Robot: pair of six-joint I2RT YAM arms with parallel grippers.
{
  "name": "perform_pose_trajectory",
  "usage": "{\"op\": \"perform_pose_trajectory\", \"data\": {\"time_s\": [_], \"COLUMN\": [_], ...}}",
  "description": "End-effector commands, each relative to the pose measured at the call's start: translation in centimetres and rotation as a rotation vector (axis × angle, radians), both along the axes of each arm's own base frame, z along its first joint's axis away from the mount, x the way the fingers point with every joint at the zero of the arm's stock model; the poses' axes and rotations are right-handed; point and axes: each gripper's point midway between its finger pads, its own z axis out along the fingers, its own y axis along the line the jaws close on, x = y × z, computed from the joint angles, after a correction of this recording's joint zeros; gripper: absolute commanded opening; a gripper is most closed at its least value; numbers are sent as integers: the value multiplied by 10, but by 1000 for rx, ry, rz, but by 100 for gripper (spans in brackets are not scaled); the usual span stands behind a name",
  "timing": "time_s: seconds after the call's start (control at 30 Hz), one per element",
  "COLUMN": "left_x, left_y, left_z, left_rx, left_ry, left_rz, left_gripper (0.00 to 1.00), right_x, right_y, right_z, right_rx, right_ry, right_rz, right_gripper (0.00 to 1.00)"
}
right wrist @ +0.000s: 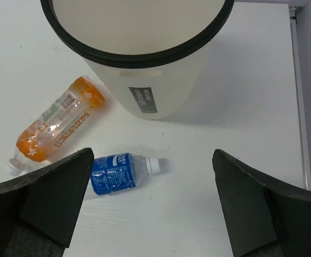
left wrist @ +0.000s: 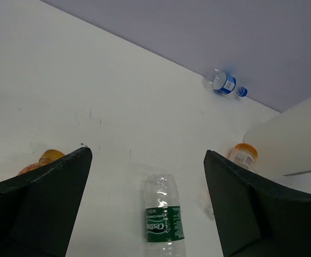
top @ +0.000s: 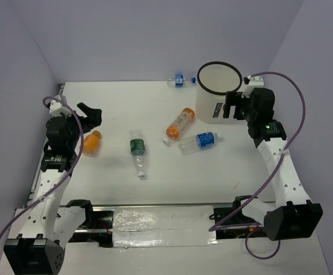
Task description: Put the plastic bottles in the bin
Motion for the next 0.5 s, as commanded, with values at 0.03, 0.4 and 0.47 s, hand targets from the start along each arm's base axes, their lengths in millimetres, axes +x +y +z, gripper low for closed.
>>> {"op": "perform_pose_trajectory", "data": {"time_s": [0.03,0.4,0.47], "left_x": [5,1,-2], "left_y": [-16,-33,-36], "left_z": [21,9,6], "left_rx": [-40,-58,-69], "left_ry": [-33,46,59], "left_rz": [-77,-177,-194], "left_gripper": [99,100,99], "right_x": [-1,-72,-83], "right_y": [7,92,103], "right_z": [17,-45,-60], "right_rx": [-2,-412,-461], "right_ry": [-29,31,68], "right_rz": [60,831,925], "right_gripper": [100,100,100]}}
